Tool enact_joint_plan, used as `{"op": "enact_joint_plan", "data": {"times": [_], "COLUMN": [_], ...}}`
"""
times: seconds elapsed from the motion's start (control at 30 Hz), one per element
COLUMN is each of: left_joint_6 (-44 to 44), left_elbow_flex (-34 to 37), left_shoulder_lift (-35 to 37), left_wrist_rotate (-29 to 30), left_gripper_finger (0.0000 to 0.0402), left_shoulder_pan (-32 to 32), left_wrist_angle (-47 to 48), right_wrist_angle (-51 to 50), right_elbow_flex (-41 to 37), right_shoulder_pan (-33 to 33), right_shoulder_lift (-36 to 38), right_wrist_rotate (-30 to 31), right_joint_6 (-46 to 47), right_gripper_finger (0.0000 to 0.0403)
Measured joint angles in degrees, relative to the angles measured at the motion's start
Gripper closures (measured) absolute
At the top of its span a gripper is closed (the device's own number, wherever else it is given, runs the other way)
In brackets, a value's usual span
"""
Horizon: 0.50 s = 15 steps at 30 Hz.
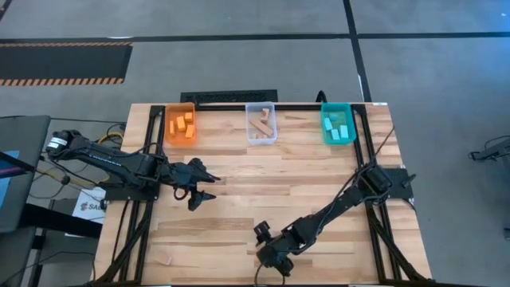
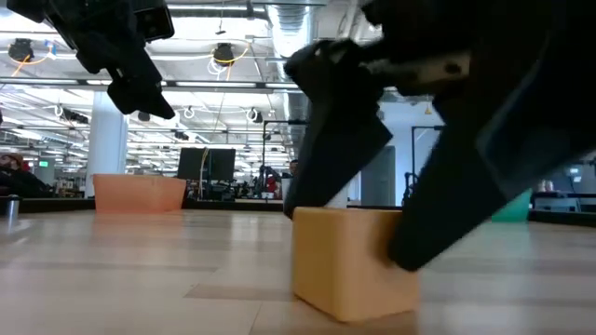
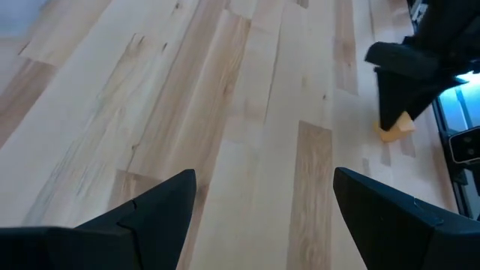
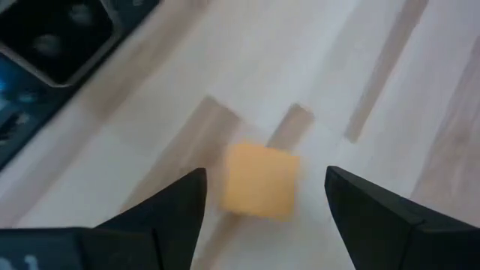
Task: Sort & place blocks by color
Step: Put the orange square block into the orange bin
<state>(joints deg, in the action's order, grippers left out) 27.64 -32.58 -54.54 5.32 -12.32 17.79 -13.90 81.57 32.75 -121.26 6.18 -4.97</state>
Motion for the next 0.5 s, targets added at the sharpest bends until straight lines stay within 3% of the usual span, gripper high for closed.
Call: {"op": "enact_joint_plan", "data": {"times": [0.23,0.5], "left_joint_6": [-1.51,-1.9], "left_elbow_flex": [0.0,0.0], "left_shoulder_lift": [0.0,0.0], "left_wrist_rotate": [0.09,0.09], "left_gripper_finger": [0.0098,0.0098], "left_shoulder_pan": [0.04,0.04], "left_wrist_angle": [0.87,0.84], "right_wrist_angle": [2.75,5.52], "right_elbow_flex": [-1.56,-2.42], "right_shoulder_pan": [0.04,-1.59], "right_shoulder_lift": [0.07,0.27], "right_wrist_rotate": [-2.54,-3.11], "right_joint_6": [0.44,6.9], "right_gripper_finger": [0.0146,0.0277]}}
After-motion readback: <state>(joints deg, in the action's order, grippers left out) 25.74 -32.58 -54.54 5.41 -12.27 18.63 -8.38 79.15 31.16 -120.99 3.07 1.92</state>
